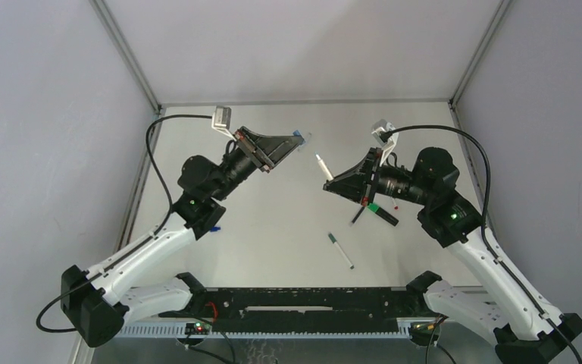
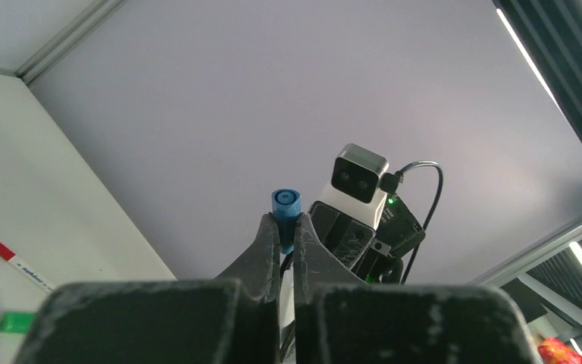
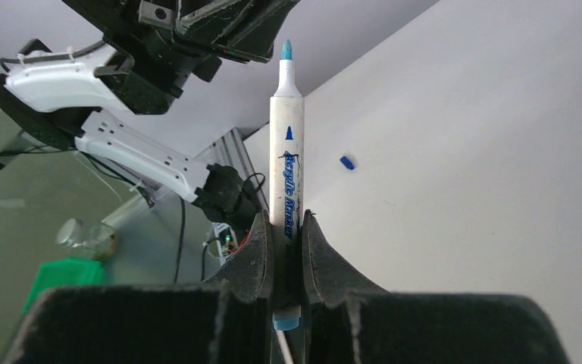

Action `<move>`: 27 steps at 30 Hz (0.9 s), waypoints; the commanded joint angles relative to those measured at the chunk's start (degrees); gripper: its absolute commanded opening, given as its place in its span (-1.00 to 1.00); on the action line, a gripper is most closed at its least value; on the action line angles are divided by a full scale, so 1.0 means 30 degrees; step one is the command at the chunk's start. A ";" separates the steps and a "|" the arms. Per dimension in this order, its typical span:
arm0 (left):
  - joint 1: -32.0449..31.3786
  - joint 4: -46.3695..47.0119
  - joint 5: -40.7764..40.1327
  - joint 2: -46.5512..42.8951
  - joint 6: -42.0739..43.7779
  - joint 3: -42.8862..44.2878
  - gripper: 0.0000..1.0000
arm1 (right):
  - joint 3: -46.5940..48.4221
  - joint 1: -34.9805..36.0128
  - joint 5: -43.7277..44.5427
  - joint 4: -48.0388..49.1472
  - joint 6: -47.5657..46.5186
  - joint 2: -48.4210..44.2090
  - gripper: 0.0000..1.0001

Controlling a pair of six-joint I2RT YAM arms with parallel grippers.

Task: Insert the pens into the pen caps
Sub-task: Insert the pen cap onto the pen.

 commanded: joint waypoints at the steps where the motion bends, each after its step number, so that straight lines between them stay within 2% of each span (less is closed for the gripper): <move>1: -0.0392 0.1654 0.0175 0.0332 -0.0174 0.0353 -1.00 | 0.0234 0.0477 0.0142 0.1502 0.1775 0.0110 -1.00; 27: -0.0656 0.2664 0.0860 0.0986 -0.0489 0.0317 -1.00 | 0.0240 0.0565 0.0742 0.1941 0.2645 0.0508 -1.00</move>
